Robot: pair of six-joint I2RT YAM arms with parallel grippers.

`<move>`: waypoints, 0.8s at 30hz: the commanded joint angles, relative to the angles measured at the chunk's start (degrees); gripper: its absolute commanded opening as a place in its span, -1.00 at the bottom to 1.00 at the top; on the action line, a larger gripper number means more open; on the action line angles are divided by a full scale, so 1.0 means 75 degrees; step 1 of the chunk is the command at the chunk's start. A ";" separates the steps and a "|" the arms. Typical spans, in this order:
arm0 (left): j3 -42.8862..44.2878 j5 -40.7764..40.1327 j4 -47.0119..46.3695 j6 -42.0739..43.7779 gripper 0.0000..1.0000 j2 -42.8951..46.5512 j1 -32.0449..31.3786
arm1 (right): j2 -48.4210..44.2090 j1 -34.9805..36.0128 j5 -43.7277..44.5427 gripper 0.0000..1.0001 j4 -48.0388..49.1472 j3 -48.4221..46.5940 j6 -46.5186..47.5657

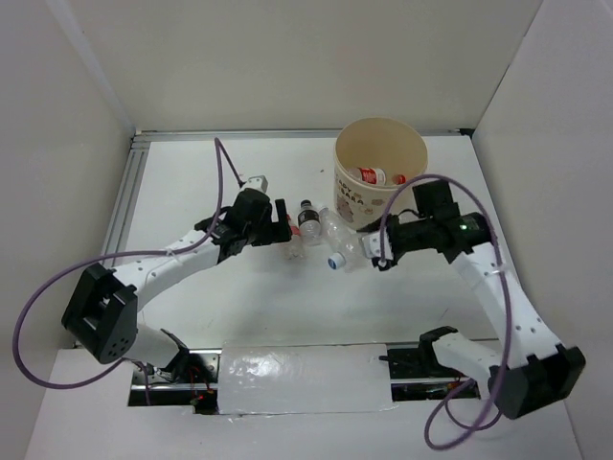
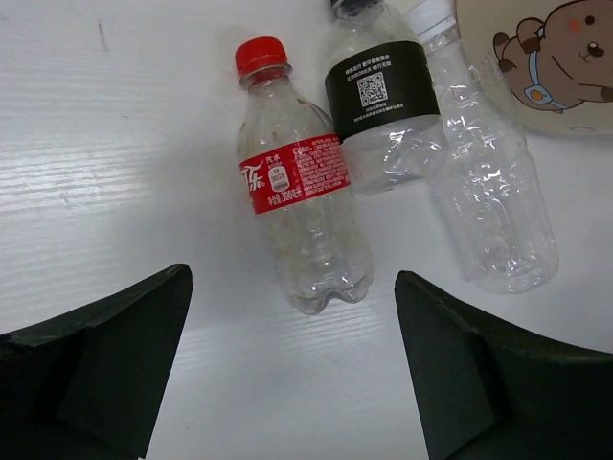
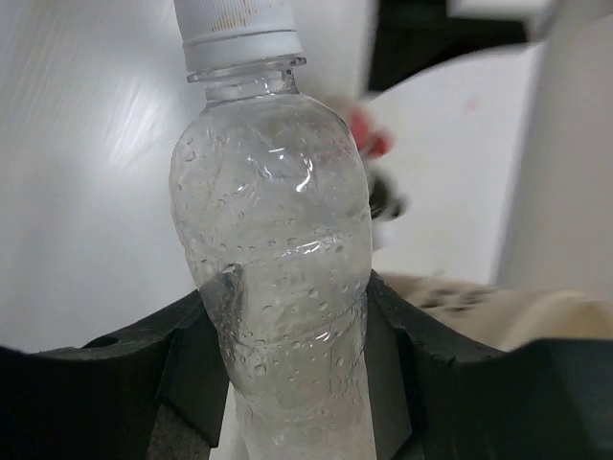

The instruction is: Put the plastic bottles in the bin

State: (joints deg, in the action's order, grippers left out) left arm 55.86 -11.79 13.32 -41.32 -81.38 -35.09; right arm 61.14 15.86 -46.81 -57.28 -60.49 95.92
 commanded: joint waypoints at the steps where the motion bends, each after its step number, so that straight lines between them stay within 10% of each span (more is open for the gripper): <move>1: 0.0053 0.0494 -0.0440 -0.0444 0.99 -0.0281 -0.0102 | -0.0395 0.0405 -0.1446 -0.61 0.0740 -0.1296 -0.2973; 8: -0.0018 0.0764 -0.1026 -0.0514 0.99 -0.0914 -0.0254 | -0.0045 0.0336 -0.0125 -0.48 0.6708 -0.1976 -0.8159; 14: 0.0204 0.0764 -0.1120 -0.0268 0.99 -0.1617 -0.0255 | 0.1642 -0.0600 0.0206 -0.11 0.7391 -0.2282 -0.8067; 20: 0.0135 0.0471 -0.1038 -0.0198 0.93 -0.1887 -0.0325 | 0.2675 -0.1643 -0.0355 1.00 0.6840 -0.2750 -0.8778; 24: -0.0029 0.0471 -0.1248 -0.0116 0.76 -0.1969 -0.0325 | 0.2325 -0.1891 -0.0965 1.00 0.6548 -0.2717 -0.9074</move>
State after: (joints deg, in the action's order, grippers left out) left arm 55.86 -7.40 7.16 -43.42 -95.61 -37.23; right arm 83.64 2.15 -48.86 -9.30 -77.03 31.81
